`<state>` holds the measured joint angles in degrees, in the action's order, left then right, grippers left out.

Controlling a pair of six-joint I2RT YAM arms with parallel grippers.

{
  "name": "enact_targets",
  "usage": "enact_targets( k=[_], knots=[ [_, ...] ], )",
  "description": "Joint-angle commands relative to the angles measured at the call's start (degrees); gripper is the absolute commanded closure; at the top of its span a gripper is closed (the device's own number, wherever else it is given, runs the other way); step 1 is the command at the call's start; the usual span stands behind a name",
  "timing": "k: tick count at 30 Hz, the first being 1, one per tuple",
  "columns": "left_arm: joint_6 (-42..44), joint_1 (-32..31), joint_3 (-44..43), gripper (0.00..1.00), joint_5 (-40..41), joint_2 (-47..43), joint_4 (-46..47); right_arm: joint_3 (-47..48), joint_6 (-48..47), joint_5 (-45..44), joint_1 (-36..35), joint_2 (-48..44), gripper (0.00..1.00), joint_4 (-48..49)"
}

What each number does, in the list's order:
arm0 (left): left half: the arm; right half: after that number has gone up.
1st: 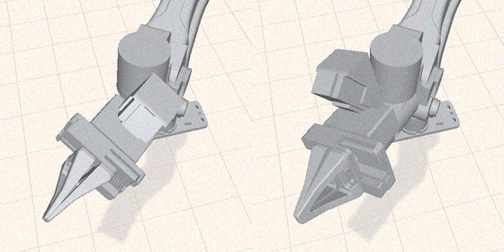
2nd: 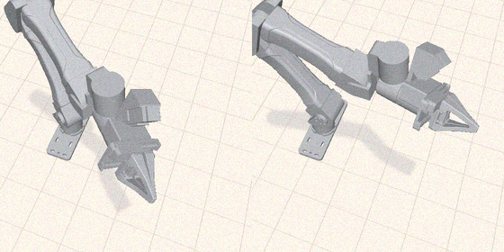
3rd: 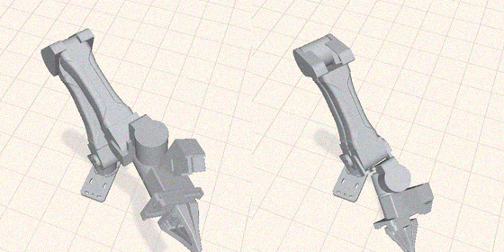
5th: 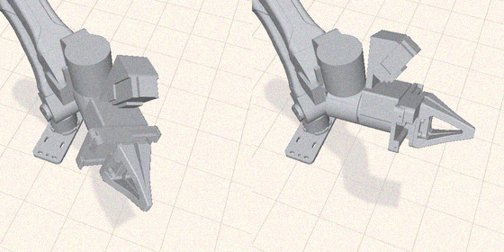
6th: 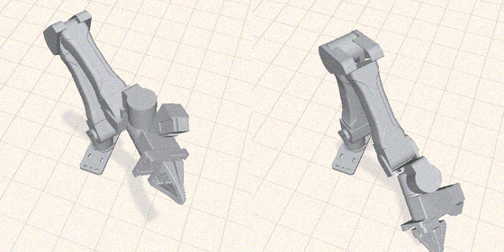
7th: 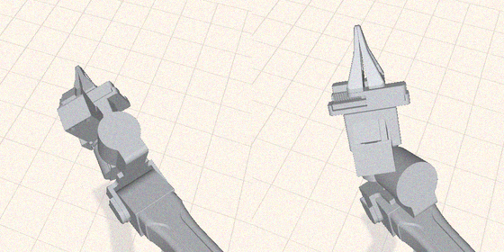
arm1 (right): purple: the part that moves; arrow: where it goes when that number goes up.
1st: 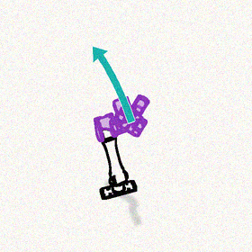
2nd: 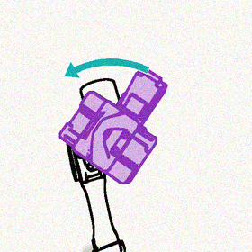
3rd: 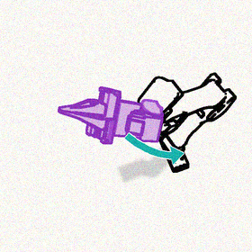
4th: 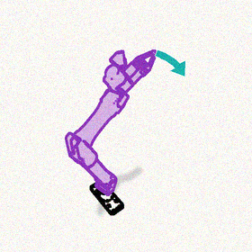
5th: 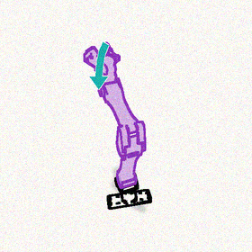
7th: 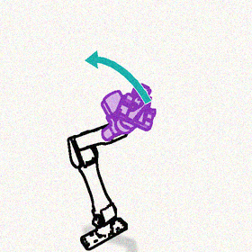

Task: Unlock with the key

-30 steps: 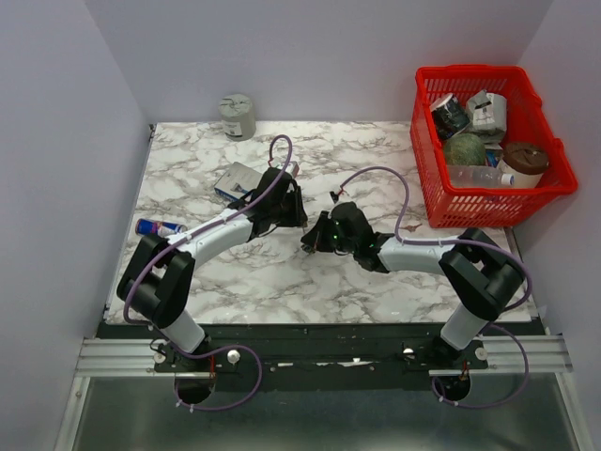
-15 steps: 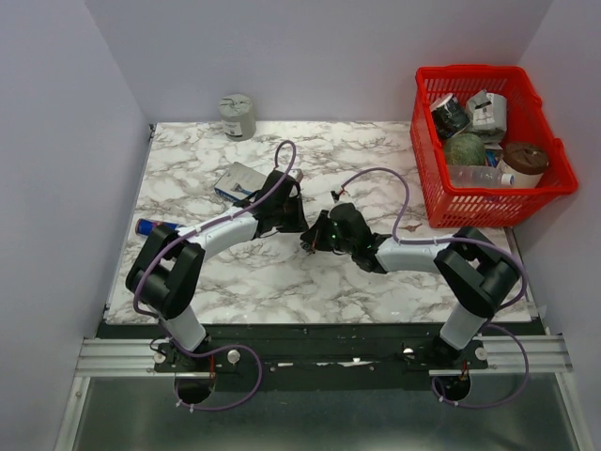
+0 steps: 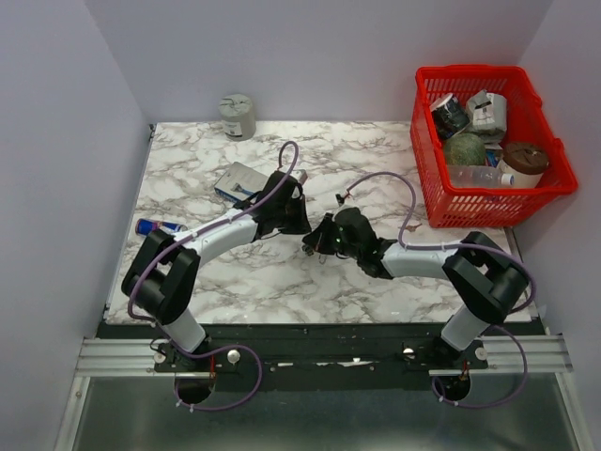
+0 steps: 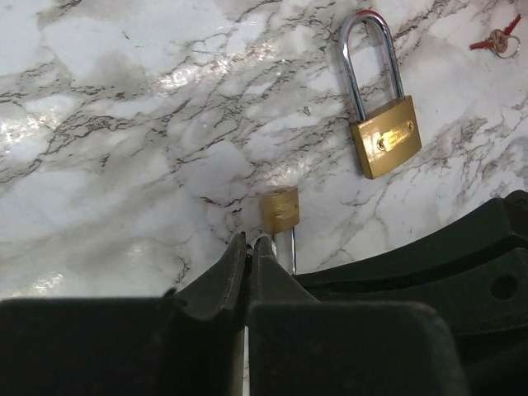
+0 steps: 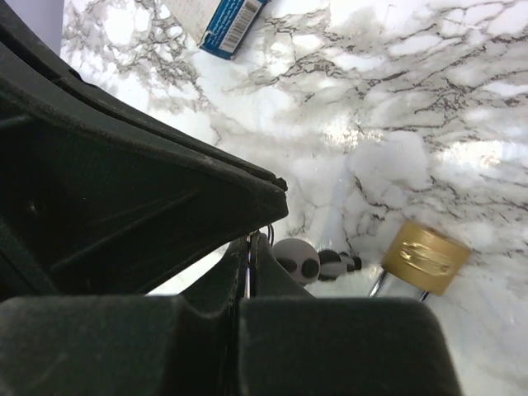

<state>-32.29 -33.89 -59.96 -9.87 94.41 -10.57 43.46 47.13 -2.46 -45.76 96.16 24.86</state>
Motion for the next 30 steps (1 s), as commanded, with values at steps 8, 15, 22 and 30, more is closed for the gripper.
enact_targets(
  k=[8,15,22,30],
  knots=[
    [5.7,0.0,2.0,0.2,5.6,-13.3,0.7,-11.3,-4.9,8.4,0.6,-10.4,0.99,-0.3],
    [8.5,0.0,6.8,0.11,-9.4,-22.8,10.1,-17.5,-8.0,18.2,1.1,-22.0,0.99,5.1],
    [2.9,0.0,12.6,0.11,-33.4,-29.3,22.6,-20.8,-7.5,35.1,4.9,-35.5,0.99,11.1],
    [-5.0,-0.1,17.0,0.2,-42.1,-29.6,33.2,-20.5,-7.9,37.1,5.2,-45.4,0.99,7.3]
  ],
)
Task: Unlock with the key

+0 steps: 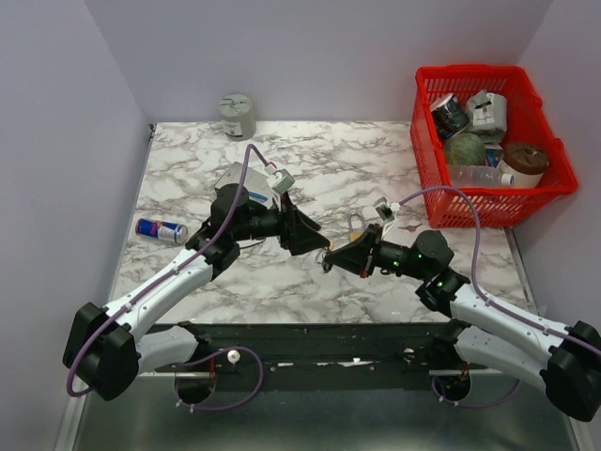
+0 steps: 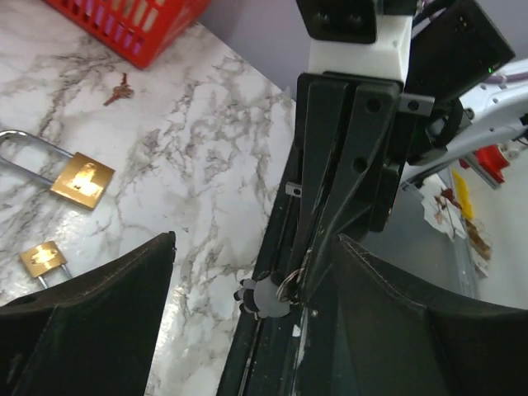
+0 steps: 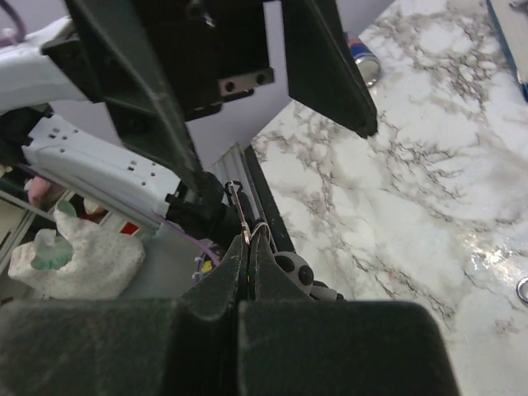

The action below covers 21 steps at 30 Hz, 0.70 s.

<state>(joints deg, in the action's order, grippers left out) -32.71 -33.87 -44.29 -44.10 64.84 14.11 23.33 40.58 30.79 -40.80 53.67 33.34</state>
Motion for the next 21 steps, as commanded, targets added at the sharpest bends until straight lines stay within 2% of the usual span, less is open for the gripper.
enact_targets(
  k=[1,4,14,18,21],
  knots=[
    [-5.1,-0.2,1.7,0.25,-8.1,0.1,9.2,-0.2,-1.9,3.7,0.2,-4.0,0.99,-2.0],
    [-6.4,-0.9,2.0,0.31,-8.8,1.0,10.9,0.7,-3.7,2.9,0.2,-5.2,0.99,-5.4],
    [-6.5,-3.2,2.6,0.38,-9.2,1.3,12.1,1.5,-4.0,2.2,0.2,-5.3,0.99,-7.5],
    [-4.5,-4.5,2.2,0.42,-8.0,1.9,9.0,1.8,-3.9,2.3,0.2,-5.4,0.99,-7.5],
    [-2.6,-5.8,1.2,0.5,-6.6,2.4,6.1,2.1,-3.9,2.5,0.2,-5.5,0.99,-7.5]
  ],
)
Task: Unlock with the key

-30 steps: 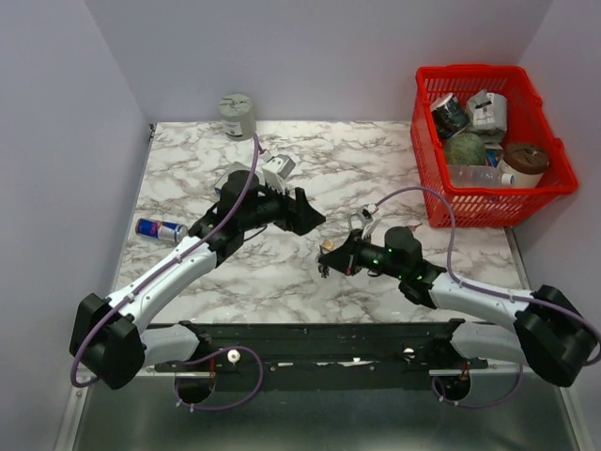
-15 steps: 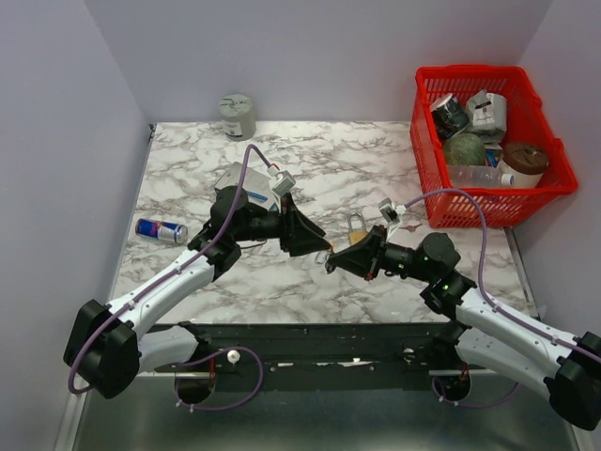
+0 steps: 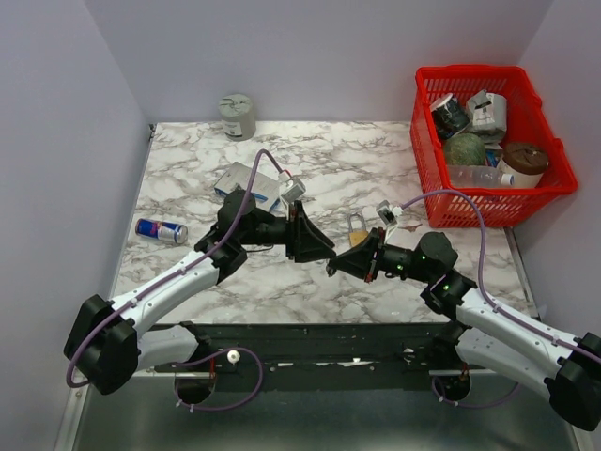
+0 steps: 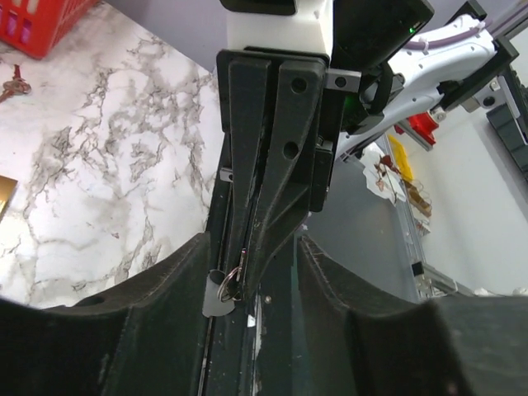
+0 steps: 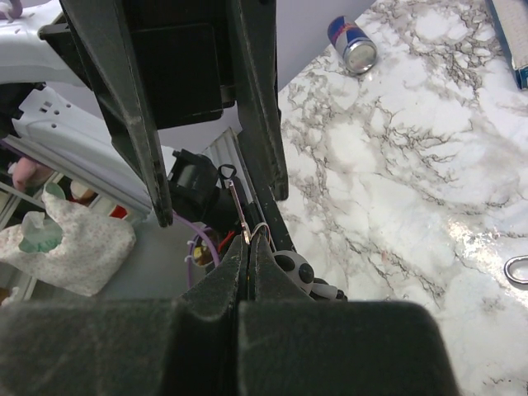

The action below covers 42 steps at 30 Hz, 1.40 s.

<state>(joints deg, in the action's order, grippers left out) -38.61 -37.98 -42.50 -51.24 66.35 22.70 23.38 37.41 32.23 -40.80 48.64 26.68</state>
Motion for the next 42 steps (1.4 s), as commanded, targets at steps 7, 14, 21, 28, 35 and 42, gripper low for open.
enact_targets(
  k=[7,14,21,28,35,42],
  knots=[
    [3.5,-2.2,-0.6,0.84,2.4,0.6,-3.1,2.0,-1.1,1.3,0.2,0.0,0.99,-1.7],
    [5.5,-2.3,-0.8,1.0,5.3,-0.1,-5.7,1.9,-2.3,-0.6,0.2,-2.0,0.99,-5.9],
    [6.0,-2.2,-0.7,1.0,5.5,-0.5,-6.0,2.6,-6.6,-5.1,0.2,-7.9,0.39,-15.1],
    [6.0,-2.3,-1.1,1.0,4.6,-0.1,-6.2,5.0,-11.5,-5.6,0.0,-8.0,0.26,-19.7],
    [6.1,-2.3,-1.2,1.0,4.8,0.1,-6.5,6.7,-12.9,-9.8,-1.6,-5.0,0.27,-17.6],
    [6.4,-2.2,-1.4,1.0,5.3,0.4,-7.1,7.9,-12.5,-12.5,-4.3,-0.9,0.28,-15.2]
  ],
)
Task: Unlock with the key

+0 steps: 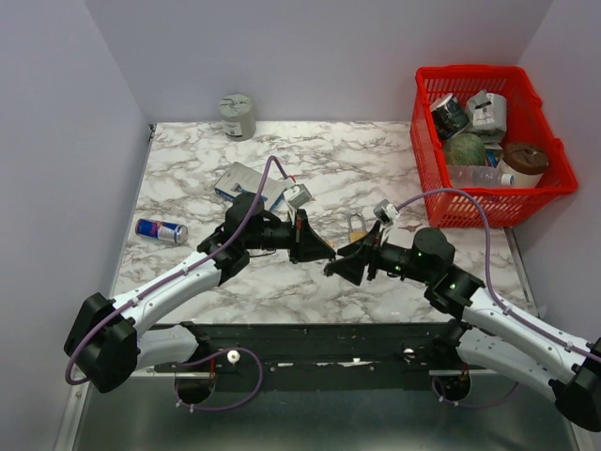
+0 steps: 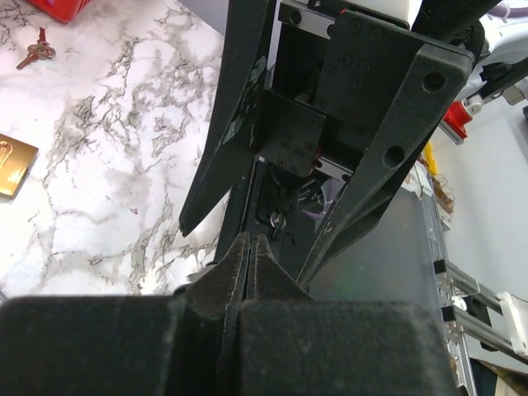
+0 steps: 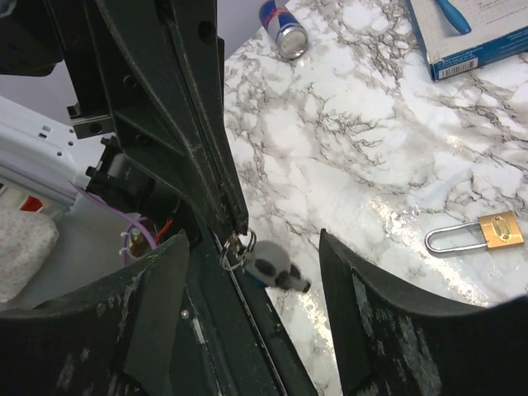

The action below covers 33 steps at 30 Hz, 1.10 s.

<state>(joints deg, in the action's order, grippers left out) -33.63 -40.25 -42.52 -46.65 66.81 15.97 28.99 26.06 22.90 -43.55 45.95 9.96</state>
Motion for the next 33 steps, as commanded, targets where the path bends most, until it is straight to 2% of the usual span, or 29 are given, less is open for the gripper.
enact_targets(
  k=[1,5,7,8,9,15,18,23,24,25,26,28,29,33],
  knots=[
    [1.5,0.1,-1.3,1.0,0.8,0.0,-0.5,2.6,-1.4,-3.4,-2.2,2.2,0.29,1.6],
    [1.7,0.0,-1.5,1.0,1.1,0.1,-0.9,3.0,-1.5,-4.5,-3.8,4.2,0.33,2.8],
    [1.7,0.1,-1.5,1.0,1.0,0.1,-1.0,2.9,-1.3,-5.1,-4.2,4.3,0.41,3.1],
    [1.7,0.0,-1.5,1.0,1.0,0.2,-1.0,2.8,-1.3,-5.5,-4.2,4.3,0.46,3.1],
    [1.7,0.1,-1.5,1.0,1.0,0.2,-1.0,2.7,-1.3,-5.8,-4.2,4.3,0.58,3.1],
    [1.9,0.1,-1.6,1.0,1.0,0.0,-1.2,0.4,-0.4,-6.7,-4.2,3.3,0.92,4.3],
    [2.2,0.0,-1.6,1.0,0.8,-0.2,-1.3,-1.6,0.9,-7.4,-4.3,1.8,0.99,5.8],
    [4.1,0.0,-2.1,1.0,2.5,-0.8,-3.4,-3.2,1.1,-8.4,-4.1,0.2,0.99,5.4],
    [4.4,0.0,-2.2,0.95,3.0,-1.1,-3.7,-3.6,1.2,-8.4,-4.1,0.1,0.99,5.4],
    [5.2,0.0,-2.3,0.85,3.4,-1.3,-4.6,-3.7,1.4,-8.6,-4.0,0.1,0.99,5.4],
    [5.8,0.1,-2.5,0.59,4.2,-1.8,-5.1,-3.9,1.4,-8.7,-3.8,-0.1,0.99,5.4],
    [6.9,0.1,-2.7,0.35,6.7,-2.6,-6.6,-4.5,1.7,-8.8,-3.2,0.0,0.99,5.4],
    [7.8,0.1,-2.7,0.27,7.5,-2.8,-7.0,-4.6,1.8,-8.7,-2.9,0.0,0.99,5.4],
    [10.0,0.1,-3.1,0.15,11.5,-4.0,-9.4,-6.0,2.1,-8.4,-1.6,0.1,0.99,6.1]
  ],
)
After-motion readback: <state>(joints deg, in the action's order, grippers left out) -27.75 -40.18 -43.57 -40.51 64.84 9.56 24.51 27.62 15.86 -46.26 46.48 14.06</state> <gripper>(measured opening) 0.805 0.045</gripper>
